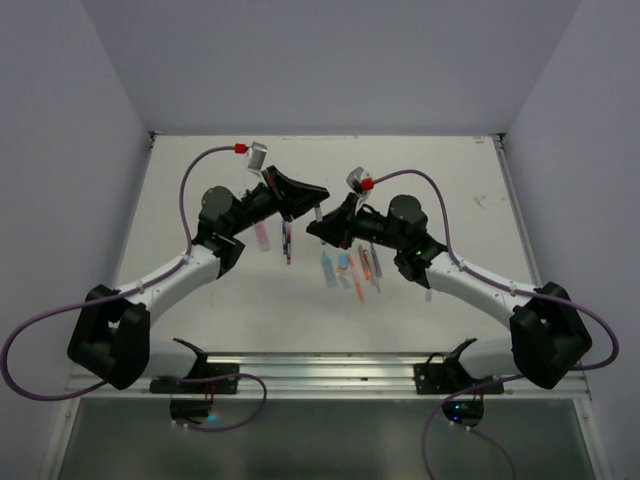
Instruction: Open the pen caps
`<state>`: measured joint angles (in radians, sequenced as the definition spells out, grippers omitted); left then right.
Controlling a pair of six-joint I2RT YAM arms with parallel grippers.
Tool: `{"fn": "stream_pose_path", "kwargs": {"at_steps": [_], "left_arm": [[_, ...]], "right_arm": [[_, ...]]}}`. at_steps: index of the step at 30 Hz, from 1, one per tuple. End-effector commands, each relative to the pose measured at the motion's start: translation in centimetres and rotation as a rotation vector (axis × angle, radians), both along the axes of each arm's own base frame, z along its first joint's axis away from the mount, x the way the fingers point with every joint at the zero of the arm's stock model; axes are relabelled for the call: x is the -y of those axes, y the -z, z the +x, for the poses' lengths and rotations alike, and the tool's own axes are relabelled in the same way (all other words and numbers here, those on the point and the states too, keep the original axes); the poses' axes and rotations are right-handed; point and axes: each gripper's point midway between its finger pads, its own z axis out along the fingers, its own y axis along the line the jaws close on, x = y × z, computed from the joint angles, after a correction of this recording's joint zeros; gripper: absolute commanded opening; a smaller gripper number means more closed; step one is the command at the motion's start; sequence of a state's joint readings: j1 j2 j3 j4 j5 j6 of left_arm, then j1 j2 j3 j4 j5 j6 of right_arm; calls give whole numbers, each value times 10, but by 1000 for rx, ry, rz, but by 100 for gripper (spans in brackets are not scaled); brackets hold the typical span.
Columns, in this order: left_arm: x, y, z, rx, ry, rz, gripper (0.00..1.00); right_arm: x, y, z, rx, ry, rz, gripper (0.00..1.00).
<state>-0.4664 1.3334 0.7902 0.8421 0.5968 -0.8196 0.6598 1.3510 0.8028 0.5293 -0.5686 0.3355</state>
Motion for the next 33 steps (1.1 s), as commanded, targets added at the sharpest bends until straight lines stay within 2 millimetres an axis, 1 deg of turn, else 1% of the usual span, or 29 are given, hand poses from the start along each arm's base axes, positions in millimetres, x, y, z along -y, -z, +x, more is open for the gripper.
{"fn": "stream_pose_path", "kwargs": {"at_steps": [1, 2, 3, 4, 5, 7, 8, 10, 12, 16, 17, 18, 19, 20, 21, 22, 23, 25, 26, 27, 28, 29, 30, 31, 32, 33], "left_arm": [[-46, -130, 24, 340, -238, -221, 0], [-49, -141, 25, 370, -250, -225, 0], [-51, -143, 30, 376, -274, -216, 0], [-53, -148, 31, 391, -284, -219, 0], [-58, -158, 31, 416, -297, -228, 0], [-64, -167, 35, 431, -313, -241, 0], [-69, -176, 36, 452, -325, -252, 0], [-76, -184, 39, 471, -344, -260, 0], [-83, -199, 38, 501, -358, -280, 0], [-94, -219, 37, 538, -383, -315, 0], [-97, -222, 38, 544, -389, -316, 0], [-98, -224, 39, 544, -390, -315, 0], [-98, -224, 40, 539, -394, -310, 0], [-98, -219, 44, 512, -399, -292, 0], [-97, -214, 48, 496, -403, -274, 0], [-95, -205, 52, 464, -405, -254, 0], [-94, -196, 57, 431, -408, -237, 0], [-92, -168, 71, 325, -418, -174, 0], [-90, -154, 75, 280, -415, -143, 0], [-86, -130, 82, 197, -414, -94, 0], [-85, -116, 84, 159, -409, -71, 0], [-82, -87, 87, 81, -395, -27, 0], [-81, -72, 90, 35, -394, -3, 0], [-80, -57, 92, -12, -392, 20, 0], [-75, -26, 94, -95, -364, 64, 0], [-72, -12, 93, -137, -342, 69, 0]], "right_arm": [[9, 86, -44, -220, -136, -181, 0], [10, 89, -46, -227, -141, -186, 0], [12, 94, -49, -242, -140, -194, 0], [13, 97, -51, -249, -145, -200, 0], [14, 101, -53, -259, -150, -205, 0], [16, 111, -58, -286, -156, -222, 0], [17, 116, -61, -303, -170, -231, 0], [18, 123, -66, -327, -183, -235, 0], [19, 129, -72, -348, -199, -237, 0], [22, 136, -78, -371, -211, -240, 0], [22, 135, -78, -371, -211, -236, 0], [21, 130, -78, -361, -211, -228, 0], [21, 127, -76, -354, -201, -228, 0], [23, 127, -76, -352, -196, -244, 0], [22, 118, -72, -329, -186, -242, 0], [22, 109, -70, -306, -180, -236, 0], [24, 105, -62, -290, -136, -240, 0], [29, 97, -51, -267, -67, -275, 0], [35, 98, -37, -253, 22, -308, 0], [41, 96, -31, -260, 66, -344, 0], [47, 93, -24, -250, 119, -360, 0], [58, 97, -16, -261, 195, -395, 0], [63, 93, -9, -253, 244, -401, 0], [70, 93, -4, -252, 286, -413, 0], [81, 98, 2, -263, 354, -448, 0], [87, 98, 7, -269, 392, -464, 0]]}}
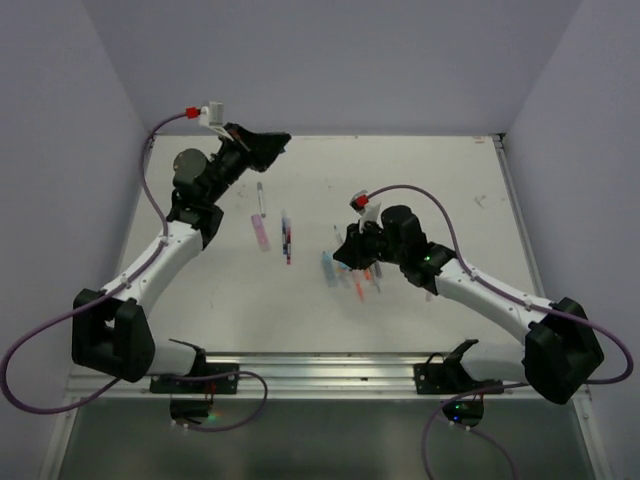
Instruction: Open the pen caps
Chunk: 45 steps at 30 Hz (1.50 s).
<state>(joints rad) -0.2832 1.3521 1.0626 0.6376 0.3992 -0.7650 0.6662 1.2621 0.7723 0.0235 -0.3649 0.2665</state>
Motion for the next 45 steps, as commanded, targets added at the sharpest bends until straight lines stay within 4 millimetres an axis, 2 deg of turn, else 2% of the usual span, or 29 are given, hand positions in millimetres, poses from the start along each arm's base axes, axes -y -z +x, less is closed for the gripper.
{"fn": "stream_pose_path", "kwargs": {"at_steps": [1, 2, 5, 8, 9, 10, 13, 16, 18, 21, 22, 31, 35, 39, 45], "left_arm": [[11, 83, 2, -256, 71, 76, 0], [18, 108, -1, -317, 113, 88, 0], [31, 151, -5, -433, 152, 108, 0], [59, 186, -20, -501, 203, 162, 0], [59, 195, -18, -522, 195, 171, 0], [69, 202, -24, -538, 216, 186, 0], [79, 229, -26, -598, 224, 206, 0], [89, 247, -25, -632, 231, 224, 0], [98, 255, -28, -648, 254, 234, 0], [109, 271, -31, -675, 264, 256, 0], [111, 279, -32, -692, 267, 265, 0], [124, 306, -36, -739, 275, 308, 0], [126, 312, -37, -746, 271, 323, 0], [129, 318, -38, -749, 261, 353, 0], [132, 334, -42, -775, 255, 388, 11]], "right_arm": [[41, 11, 26, 4, 226, -171, 0], [48, 22, 27, -29, 261, -214, 0], [58, 37, 32, -58, 322, -268, 0], [67, 55, 34, -92, 374, -315, 0], [67, 59, 33, -103, 375, -324, 0], [69, 62, 35, -105, 384, -333, 0], [74, 77, 38, -121, 405, -384, 0], [76, 90, 39, -142, 411, -416, 0], [74, 96, 40, -156, 407, -423, 1], [73, 100, 41, -159, 411, -423, 10], [74, 100, 40, -162, 413, -422, 17], [72, 98, 41, -154, 410, -408, 36], [74, 96, 40, -151, 418, -407, 37], [75, 83, 41, -124, 431, -377, 39], [79, 66, 43, -67, 453, -343, 40]]}}
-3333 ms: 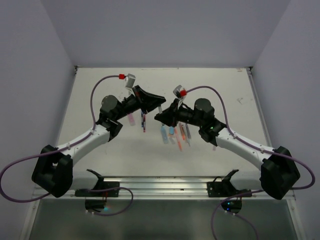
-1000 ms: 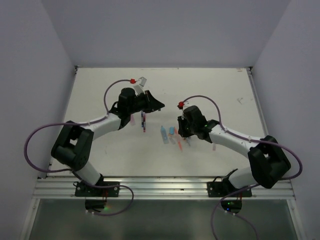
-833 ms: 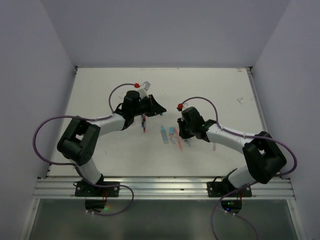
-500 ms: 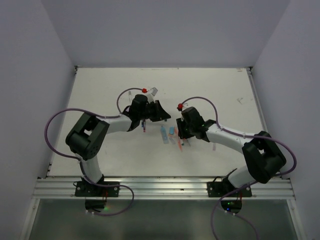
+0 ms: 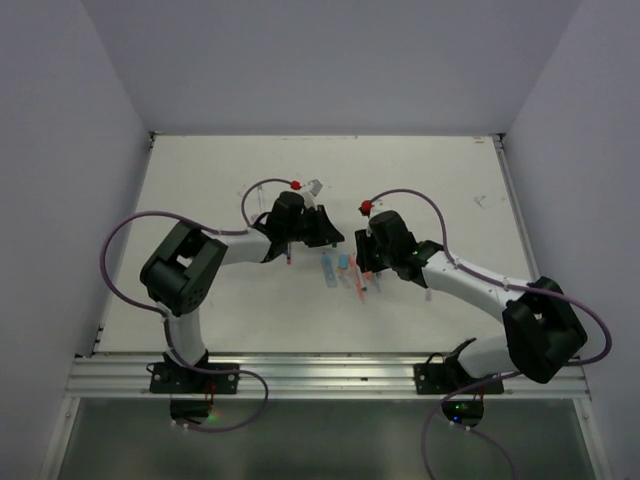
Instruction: Open the pen caps
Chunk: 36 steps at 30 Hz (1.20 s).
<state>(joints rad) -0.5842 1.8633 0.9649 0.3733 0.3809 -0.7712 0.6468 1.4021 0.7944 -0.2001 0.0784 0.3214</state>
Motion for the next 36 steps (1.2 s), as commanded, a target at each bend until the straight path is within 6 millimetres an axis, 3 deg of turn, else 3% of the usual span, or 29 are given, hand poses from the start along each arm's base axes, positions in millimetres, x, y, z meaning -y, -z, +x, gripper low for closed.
{"fn": "stream_pose_path", "kwargs": {"at_steps": [1, 7, 15, 20, 23, 27, 30, 31, 34, 35, 36], "left_arm": [[5, 3, 5, 20, 1, 29, 16], [0, 13, 5, 16, -17, 72, 28], [-3, 15, 4, 18, -23, 88, 35], [-11, -9, 11, 73, -68, 112, 49], [-26, -44, 23, 163, -140, 157, 62], [-68, -80, 44, 258, -311, 314, 80], [-92, -95, 60, 286, -386, 396, 82], [-112, -92, 67, 268, -434, 449, 82], [-142, -83, 85, 221, -490, 514, 81], [-161, -80, 96, 198, -531, 532, 80], [-170, -64, 103, 157, -536, 569, 79]], "right_arm": [[3, -23, 10, 93, 33, 36, 40], [5, -20, 8, 92, 37, 35, 40], [3, -19, 8, 91, 30, 39, 40], [5, -22, 7, 105, 32, 43, 40], [6, -28, 7, 120, 31, 51, 40], [7, -35, 6, 137, 28, 57, 40], [7, -38, 5, 143, 25, 63, 40], [7, -38, 5, 143, 24, 67, 40], [6, -39, 4, 141, 21, 75, 40], [6, -40, 4, 146, 22, 80, 40], [6, -40, 3, 146, 21, 82, 40]]}}
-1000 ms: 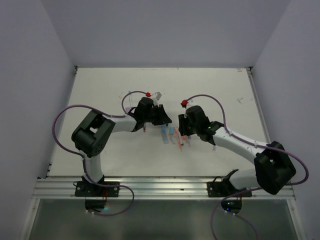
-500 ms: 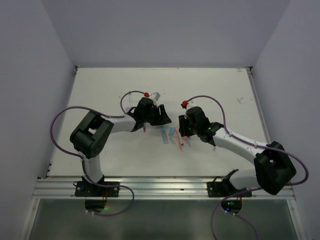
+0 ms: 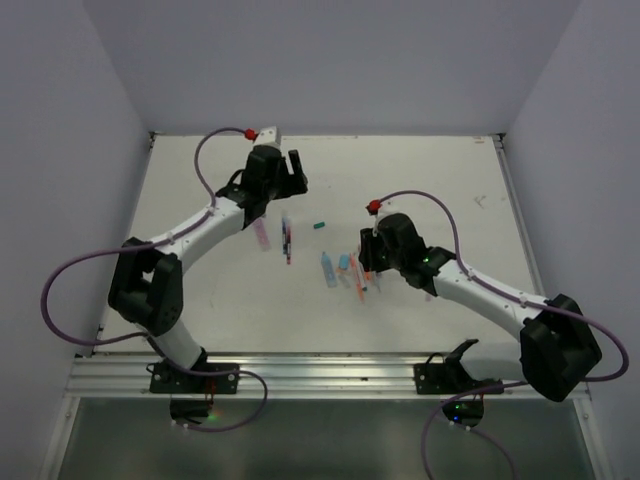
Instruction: Open the pen caps
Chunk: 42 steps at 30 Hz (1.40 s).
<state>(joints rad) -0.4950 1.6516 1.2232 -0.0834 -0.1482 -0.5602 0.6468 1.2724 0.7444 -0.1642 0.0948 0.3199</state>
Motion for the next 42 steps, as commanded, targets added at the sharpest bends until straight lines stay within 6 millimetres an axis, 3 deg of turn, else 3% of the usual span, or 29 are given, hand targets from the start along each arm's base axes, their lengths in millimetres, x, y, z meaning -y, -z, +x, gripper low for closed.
{"fn": "stream_pose_path", "kwargs": {"at_steps": [1, 3, 12, 21, 26, 29, 30, 33, 35, 37, 38, 40, 41, 42], "left_arm": [[-70, 38, 24, -135, -172, 191, 78], [-96, 56, 38, -197, -232, 253, 75], [-125, 118, 58, -359, -262, 339, 59], [-125, 156, 53, -432, -235, 354, 48], [-122, 164, 51, -446, -216, 346, 41], [-122, 170, 50, -457, -213, 352, 27], [-122, 169, 51, -455, -212, 351, 17], [-117, 152, 58, -407, -192, 336, 5], [-111, 135, 63, -355, -157, 310, 2], [-97, 101, 69, -258, -98, 248, 0], [-91, 71, 70, -189, -78, 209, 0], [-74, 46, 67, -103, 3, 128, 0], [-67, 17, 62, -39, 39, 83, 0], [-62, 11, 57, -4, 62, 51, 0]], "right_arm": [[1, -11, 4, 45, 8, 24, 40], [1, -11, 3, 44, 6, 27, 40], [3, -9, -1, 38, 4, 26, 40], [3, -8, -3, 35, 1, 28, 40], [2, -6, -3, 30, -2, 27, 40], [1, -8, -2, 31, -3, 34, 40], [0, -10, -2, 33, -3, 38, 40], [-1, -14, -1, 43, -5, 51, 40], [-1, -20, -1, 56, -3, 60, 40], [-3, -27, 0, 70, -6, 80, 40], [-5, -31, 1, 80, -6, 93, 40], [-9, -44, 3, 105, -8, 132, 40], [-11, -55, 4, 130, -9, 157, 40], [-14, -63, 4, 141, -13, 180, 40]]}}
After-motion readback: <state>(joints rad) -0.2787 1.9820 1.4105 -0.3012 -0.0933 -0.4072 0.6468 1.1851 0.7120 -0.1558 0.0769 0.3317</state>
